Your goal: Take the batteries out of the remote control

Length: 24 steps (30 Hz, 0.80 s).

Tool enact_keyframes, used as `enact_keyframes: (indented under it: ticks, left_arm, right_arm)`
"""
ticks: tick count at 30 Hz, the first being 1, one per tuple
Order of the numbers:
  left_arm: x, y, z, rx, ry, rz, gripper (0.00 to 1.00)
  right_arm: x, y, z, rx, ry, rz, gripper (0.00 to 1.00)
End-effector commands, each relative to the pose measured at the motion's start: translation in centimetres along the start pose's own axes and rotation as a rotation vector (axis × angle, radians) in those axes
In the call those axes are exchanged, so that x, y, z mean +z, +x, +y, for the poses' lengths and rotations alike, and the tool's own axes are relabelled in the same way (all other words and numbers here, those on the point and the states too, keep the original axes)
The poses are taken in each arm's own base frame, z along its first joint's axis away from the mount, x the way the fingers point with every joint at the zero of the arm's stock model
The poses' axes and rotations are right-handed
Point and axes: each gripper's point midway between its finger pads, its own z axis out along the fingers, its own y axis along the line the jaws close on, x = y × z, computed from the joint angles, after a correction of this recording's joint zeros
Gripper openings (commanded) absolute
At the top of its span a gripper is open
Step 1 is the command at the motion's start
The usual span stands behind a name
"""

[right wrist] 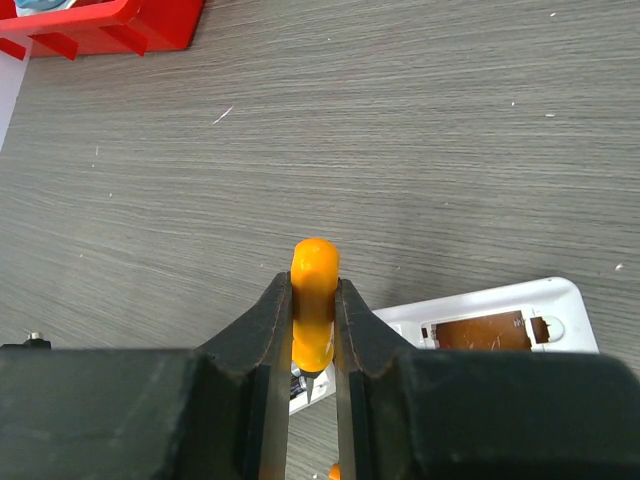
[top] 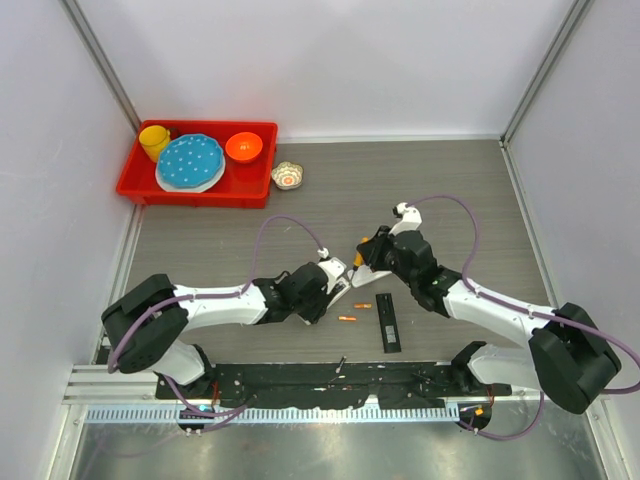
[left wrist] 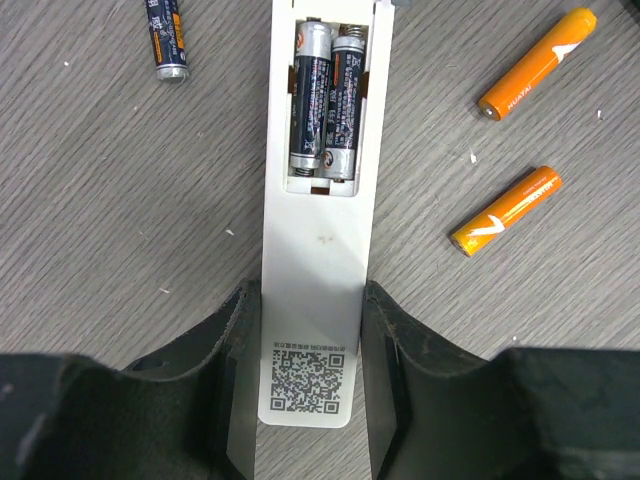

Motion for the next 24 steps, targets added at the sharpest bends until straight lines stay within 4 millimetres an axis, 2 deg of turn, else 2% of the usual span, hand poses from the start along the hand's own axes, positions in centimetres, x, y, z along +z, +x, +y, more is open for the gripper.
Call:
enact_keyframes:
  ticks: [1,13,24]
  left_arm:
    - [-0.2,2.1,-0.6,-0.003,0.043,0.059,0.3]
    - [-0.2,2.2,-0.9,0.004,0.063,0.052,0.29]
    - [-0.2,2.2,-1.0,0.006,0.067,0.051,0.28]
  right_arm:
    - [0.2,-2.9,1.3,-0.029,0.0,-0.097,0.01]
    - [2.3,-2.6,2.0,-0.023,-0.012,-0.102,0.01]
    - [2.9,-1.9,2.6,-0.023,-0.032,-0.081,0.01]
